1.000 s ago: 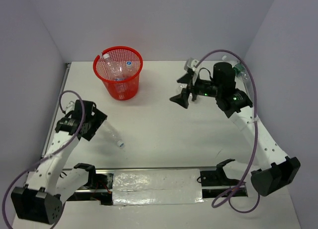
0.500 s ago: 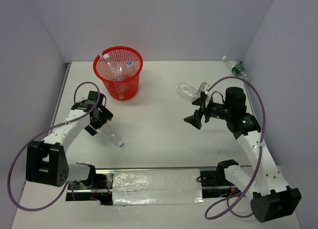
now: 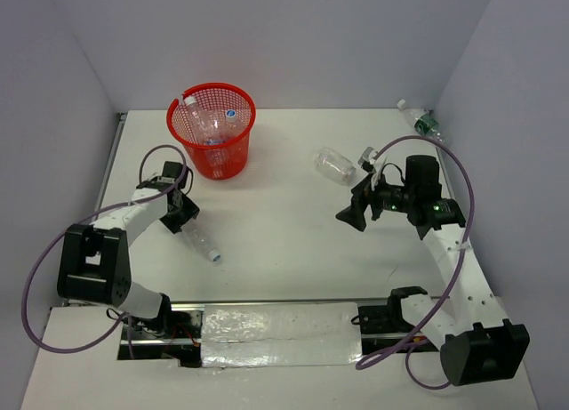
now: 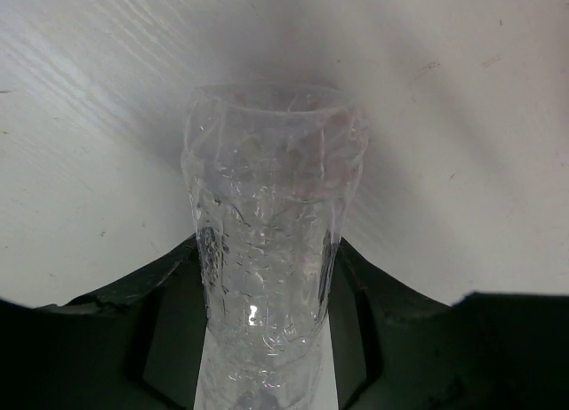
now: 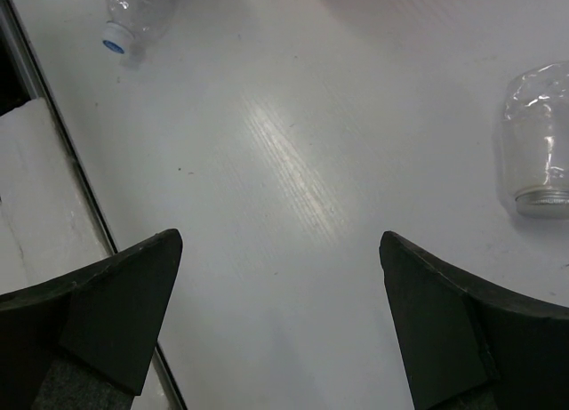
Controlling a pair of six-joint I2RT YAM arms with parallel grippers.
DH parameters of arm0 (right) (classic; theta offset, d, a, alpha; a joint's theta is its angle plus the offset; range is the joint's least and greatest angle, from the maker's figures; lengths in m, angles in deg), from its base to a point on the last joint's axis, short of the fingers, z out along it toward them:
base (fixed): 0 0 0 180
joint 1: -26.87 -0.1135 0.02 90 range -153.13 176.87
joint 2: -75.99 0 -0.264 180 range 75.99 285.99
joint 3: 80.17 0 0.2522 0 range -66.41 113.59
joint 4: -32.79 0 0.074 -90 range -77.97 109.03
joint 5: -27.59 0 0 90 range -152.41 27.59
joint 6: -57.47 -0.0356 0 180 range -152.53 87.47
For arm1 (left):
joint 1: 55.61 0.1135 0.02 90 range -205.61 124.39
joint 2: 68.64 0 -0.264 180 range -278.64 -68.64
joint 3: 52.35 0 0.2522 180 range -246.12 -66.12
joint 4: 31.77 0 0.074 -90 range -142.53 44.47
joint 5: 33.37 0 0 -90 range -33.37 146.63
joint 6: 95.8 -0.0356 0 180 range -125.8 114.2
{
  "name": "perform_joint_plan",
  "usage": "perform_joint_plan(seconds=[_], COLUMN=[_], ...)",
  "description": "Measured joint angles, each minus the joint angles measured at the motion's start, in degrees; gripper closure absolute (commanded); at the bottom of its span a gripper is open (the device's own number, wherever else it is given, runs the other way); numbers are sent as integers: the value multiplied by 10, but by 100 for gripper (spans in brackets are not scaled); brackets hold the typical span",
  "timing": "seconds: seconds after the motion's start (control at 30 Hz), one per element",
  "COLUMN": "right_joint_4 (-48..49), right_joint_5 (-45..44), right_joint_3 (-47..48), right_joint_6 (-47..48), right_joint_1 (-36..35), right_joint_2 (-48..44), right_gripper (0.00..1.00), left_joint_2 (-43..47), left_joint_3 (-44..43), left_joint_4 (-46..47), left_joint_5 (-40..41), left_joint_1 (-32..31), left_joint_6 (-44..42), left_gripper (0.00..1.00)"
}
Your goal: Put the plastic bottles in the bin
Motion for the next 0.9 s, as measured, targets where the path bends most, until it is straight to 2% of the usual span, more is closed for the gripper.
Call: perform_joint_plan(seconds=[0.07, 0.23, 0.33, 0.47, 0.57, 0.7, 0.9], right_joint_4=[-1, 1, 2, 2, 4, 5, 5], right_joint_5=[3, 11, 13, 17, 20, 24, 23], right_joint_3=[5, 14, 17, 27, 28, 28, 28], right_joint_6=[-4, -20, -26, -32, -38, -39, -39], right_joint_1=[0, 1, 1, 2, 4, 4, 4], right_joint_2=[15, 42, 52, 75, 84, 84, 82], right_gripper=[0, 0, 0, 0, 0, 0, 0], left_joint_2=[14, 81, 182, 321, 363, 314, 126], left_joint_3=[9, 3, -41, -102, -146, -206, -311], left_joint_4=[3, -22, -27, 56, 118, 199, 274], left_joint_5=[2, 4, -23, -90, -117, -123, -105], left_joint_1=[0, 0, 1, 2, 2, 2, 2], left_joint_6=[-3, -31, -64, -108, -137, -172, -210], left_gripper=[100, 100, 100, 100, 100, 100, 100])
